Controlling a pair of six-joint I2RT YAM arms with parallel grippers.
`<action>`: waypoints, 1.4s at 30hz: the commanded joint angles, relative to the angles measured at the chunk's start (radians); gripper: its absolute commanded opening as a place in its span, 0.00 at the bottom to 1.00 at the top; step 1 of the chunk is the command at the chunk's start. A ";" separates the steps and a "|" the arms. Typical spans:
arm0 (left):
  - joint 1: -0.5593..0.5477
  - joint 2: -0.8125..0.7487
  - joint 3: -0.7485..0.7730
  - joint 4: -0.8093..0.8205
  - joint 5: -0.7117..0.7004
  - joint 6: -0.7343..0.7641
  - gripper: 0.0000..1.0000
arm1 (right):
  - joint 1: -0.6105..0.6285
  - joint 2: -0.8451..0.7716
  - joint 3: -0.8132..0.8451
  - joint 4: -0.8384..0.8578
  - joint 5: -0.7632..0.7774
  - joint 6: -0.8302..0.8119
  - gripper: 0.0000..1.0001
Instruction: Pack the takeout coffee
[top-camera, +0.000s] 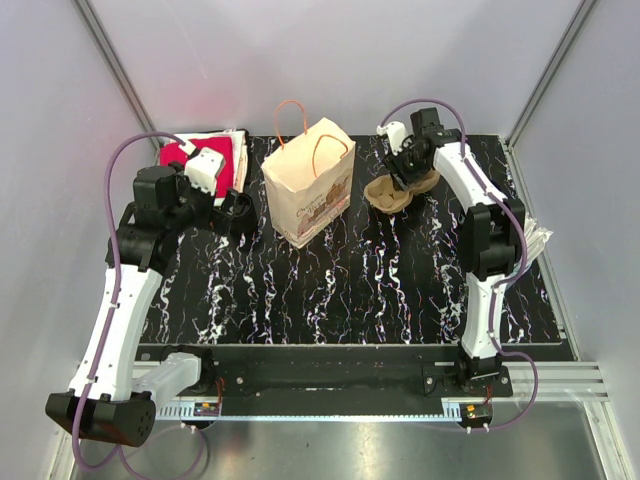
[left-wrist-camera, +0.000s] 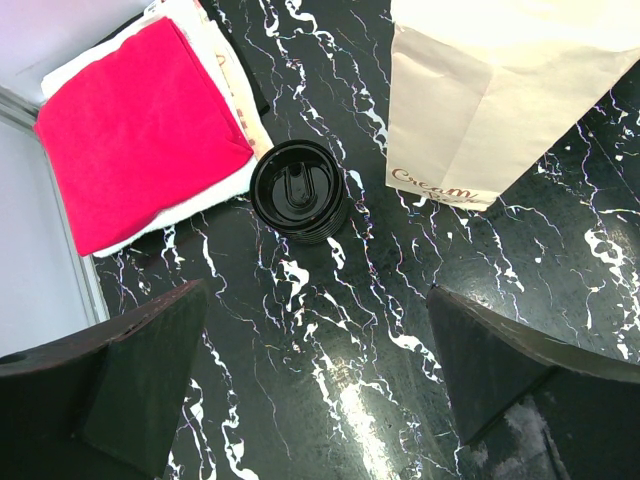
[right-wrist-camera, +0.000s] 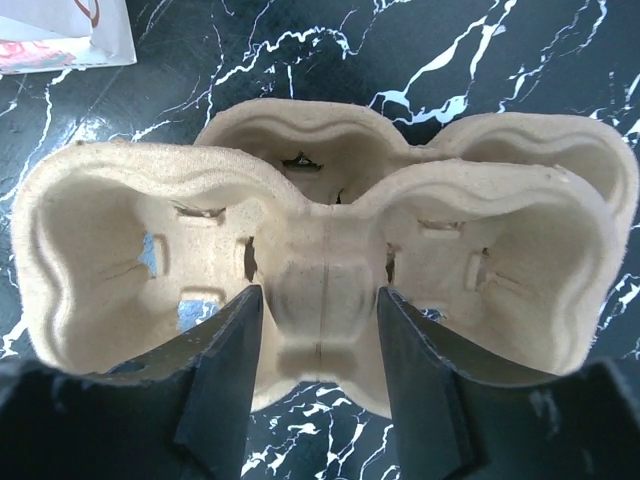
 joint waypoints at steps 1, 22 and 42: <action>0.008 -0.015 -0.003 0.056 0.021 -0.009 0.99 | 0.011 0.019 0.045 -0.013 0.009 -0.003 0.57; 0.007 -0.020 -0.002 0.055 0.020 -0.011 0.99 | 0.015 0.042 0.095 -0.045 0.003 0.006 0.50; 0.008 0.124 0.317 0.041 -0.043 0.057 0.99 | 0.012 -0.171 0.245 -0.047 0.172 0.052 0.48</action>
